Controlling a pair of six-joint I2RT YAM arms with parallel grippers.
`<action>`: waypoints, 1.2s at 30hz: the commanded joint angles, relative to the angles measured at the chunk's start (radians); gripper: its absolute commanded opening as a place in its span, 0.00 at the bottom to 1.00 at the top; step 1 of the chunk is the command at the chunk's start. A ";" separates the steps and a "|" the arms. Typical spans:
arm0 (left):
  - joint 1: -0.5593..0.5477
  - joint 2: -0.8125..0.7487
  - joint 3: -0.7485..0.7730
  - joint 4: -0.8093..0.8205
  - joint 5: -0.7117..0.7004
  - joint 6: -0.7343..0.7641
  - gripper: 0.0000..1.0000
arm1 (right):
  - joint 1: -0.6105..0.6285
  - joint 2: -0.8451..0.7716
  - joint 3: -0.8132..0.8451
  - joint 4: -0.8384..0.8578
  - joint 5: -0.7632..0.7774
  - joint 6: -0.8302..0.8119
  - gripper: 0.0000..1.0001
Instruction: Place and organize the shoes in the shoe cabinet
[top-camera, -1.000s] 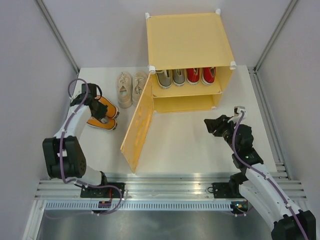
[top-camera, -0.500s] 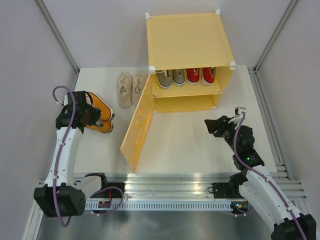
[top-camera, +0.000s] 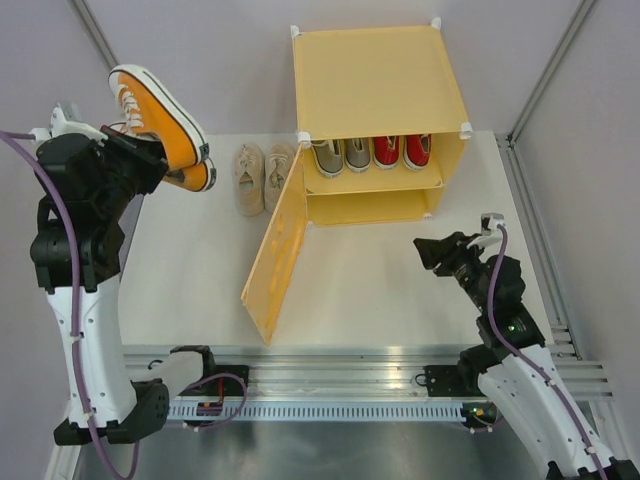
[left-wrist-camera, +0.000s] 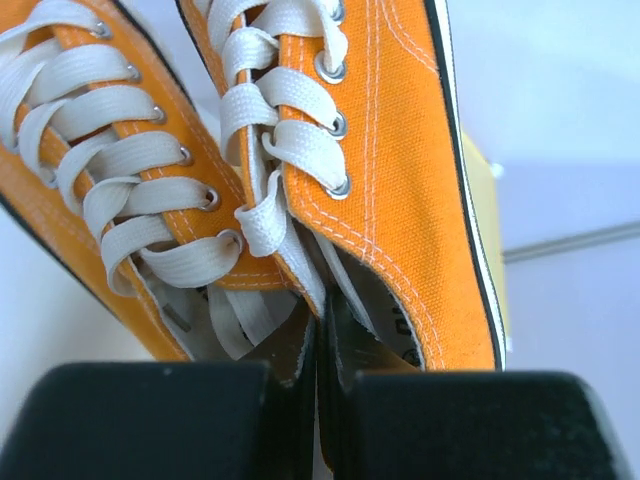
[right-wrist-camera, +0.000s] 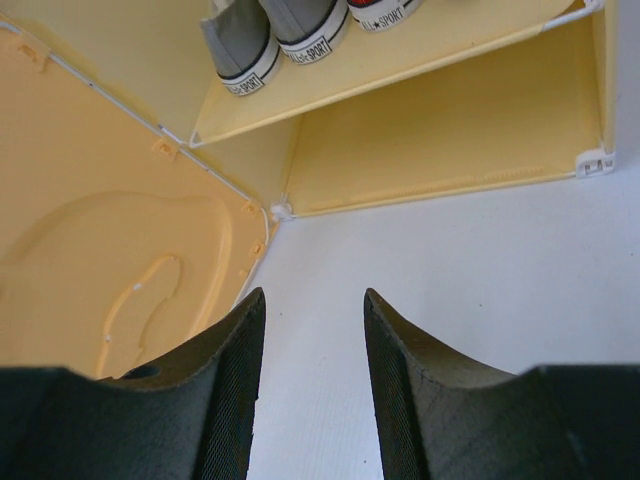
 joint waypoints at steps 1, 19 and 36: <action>-0.036 0.027 0.131 0.125 0.100 0.050 0.02 | 0.003 -0.021 0.085 -0.078 0.002 0.003 0.49; -1.036 0.474 0.713 0.085 -0.389 0.335 0.02 | 0.003 -0.103 0.236 -0.207 0.082 0.044 0.48; -1.232 0.496 -0.019 0.234 -0.408 0.276 0.02 | 0.003 -0.312 0.389 -0.572 0.673 0.233 0.54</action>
